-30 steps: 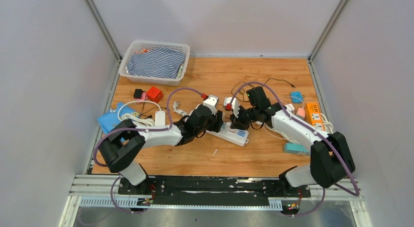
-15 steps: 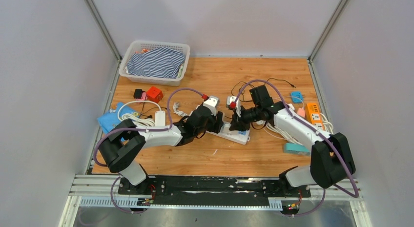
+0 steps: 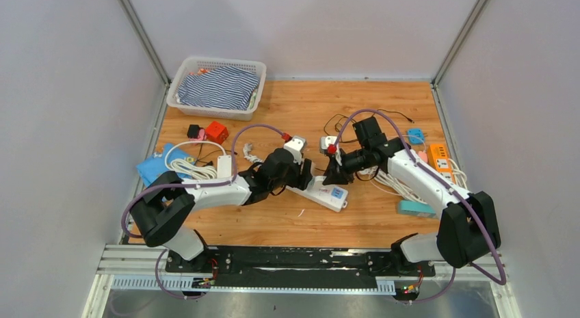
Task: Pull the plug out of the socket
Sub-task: Remove the plug from the socket.
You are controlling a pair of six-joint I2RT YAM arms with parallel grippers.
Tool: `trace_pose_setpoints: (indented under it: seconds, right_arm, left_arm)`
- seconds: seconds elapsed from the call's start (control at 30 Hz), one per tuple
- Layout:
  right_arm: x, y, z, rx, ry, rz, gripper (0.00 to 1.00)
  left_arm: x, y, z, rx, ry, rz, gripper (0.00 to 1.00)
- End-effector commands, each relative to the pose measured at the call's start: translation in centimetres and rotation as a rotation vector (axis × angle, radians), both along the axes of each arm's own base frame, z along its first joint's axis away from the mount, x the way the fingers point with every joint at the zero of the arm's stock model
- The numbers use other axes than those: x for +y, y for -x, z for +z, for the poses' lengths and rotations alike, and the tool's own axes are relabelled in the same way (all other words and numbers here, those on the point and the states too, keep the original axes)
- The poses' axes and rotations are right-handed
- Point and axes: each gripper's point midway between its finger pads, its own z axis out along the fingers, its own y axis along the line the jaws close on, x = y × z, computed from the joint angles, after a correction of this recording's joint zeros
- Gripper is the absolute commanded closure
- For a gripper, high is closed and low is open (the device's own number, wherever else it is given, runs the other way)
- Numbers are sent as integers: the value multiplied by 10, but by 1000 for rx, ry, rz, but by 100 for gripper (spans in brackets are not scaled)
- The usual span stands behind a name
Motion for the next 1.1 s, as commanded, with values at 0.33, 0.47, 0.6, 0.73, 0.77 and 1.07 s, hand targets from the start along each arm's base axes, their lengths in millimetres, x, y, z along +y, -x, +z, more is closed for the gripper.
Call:
trace_pose_setpoints:
  seconds: [0.33,0.47,0.6,0.73,0.77,1.07]
  right_arm:
    - [1,23,27,11,-74,126,100]
    - [4,29,31,61,-99,147,100]
    - [7,35,32,128,-120,173,100]
    - [9,36,32,160,-132,185,100]
    - [9,37,32,166,-134,185,100]
    - [12,35,31,217,-138,175,100]
  left_arm:
    - [1,24,67,-101,146,-96,0]
    - [18,32,84,-159,171,-94,0]
    - [45,41,97,-230,195,-52,0]
    - [60,56,110,-279,247,-73,0]
    - [62,61,112,-284,264,-84,0]
    - [48,117,116,-235,390,-354,0]
